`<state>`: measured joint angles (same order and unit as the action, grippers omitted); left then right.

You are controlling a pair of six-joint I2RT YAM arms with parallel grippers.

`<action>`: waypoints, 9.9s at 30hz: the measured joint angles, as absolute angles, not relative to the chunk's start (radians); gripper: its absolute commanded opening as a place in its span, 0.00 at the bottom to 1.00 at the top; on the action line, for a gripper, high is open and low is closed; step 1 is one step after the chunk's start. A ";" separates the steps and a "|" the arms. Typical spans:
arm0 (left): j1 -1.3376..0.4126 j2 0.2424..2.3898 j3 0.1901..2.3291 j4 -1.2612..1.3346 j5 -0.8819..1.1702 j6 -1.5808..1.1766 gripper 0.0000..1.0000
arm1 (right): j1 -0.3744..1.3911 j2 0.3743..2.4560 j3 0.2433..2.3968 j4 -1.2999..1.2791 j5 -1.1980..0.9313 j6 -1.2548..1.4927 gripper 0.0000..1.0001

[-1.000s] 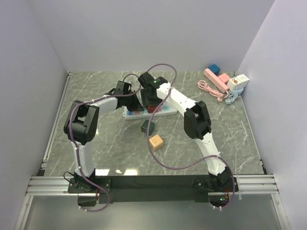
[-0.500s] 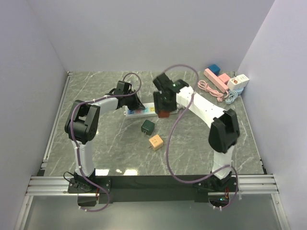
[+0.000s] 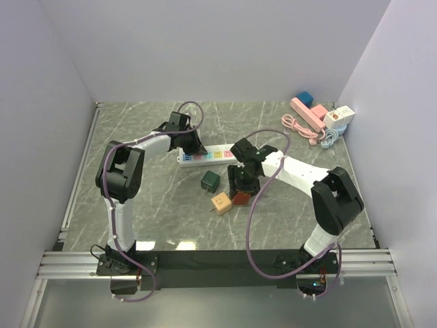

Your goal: Pull the plug off the socket

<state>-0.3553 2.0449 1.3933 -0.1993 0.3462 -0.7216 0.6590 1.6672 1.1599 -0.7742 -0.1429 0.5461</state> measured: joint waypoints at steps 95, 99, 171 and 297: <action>-0.113 2.489 1.809 0.084 0.458 -1.119 0.01 | 0.327 2.584 2.103 -0.159 -0.372 1.108 0.00; -0.112 2.489 1.791 0.115 0.471 -1.120 0.01 | 0.324 2.494 1.879 -0.050 -0.401 1.069 0.00; -0.167 1.856 1.362 -0.187 0.517 -0.750 0.66 | -0.152 2.241 1.925 -0.779 0.120 0.846 0.81; -0.264 1.663 1.120 -0.012 0.702 -0.687 0.29 | 0.313 1.946 1.195 -0.264 -0.452 1.147 0.00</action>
<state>-0.2642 1.6627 1.1198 -0.0116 0.7017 -0.6868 0.3126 1.9457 1.1946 -0.2638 -0.4519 1.1473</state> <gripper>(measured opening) 0.294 0.301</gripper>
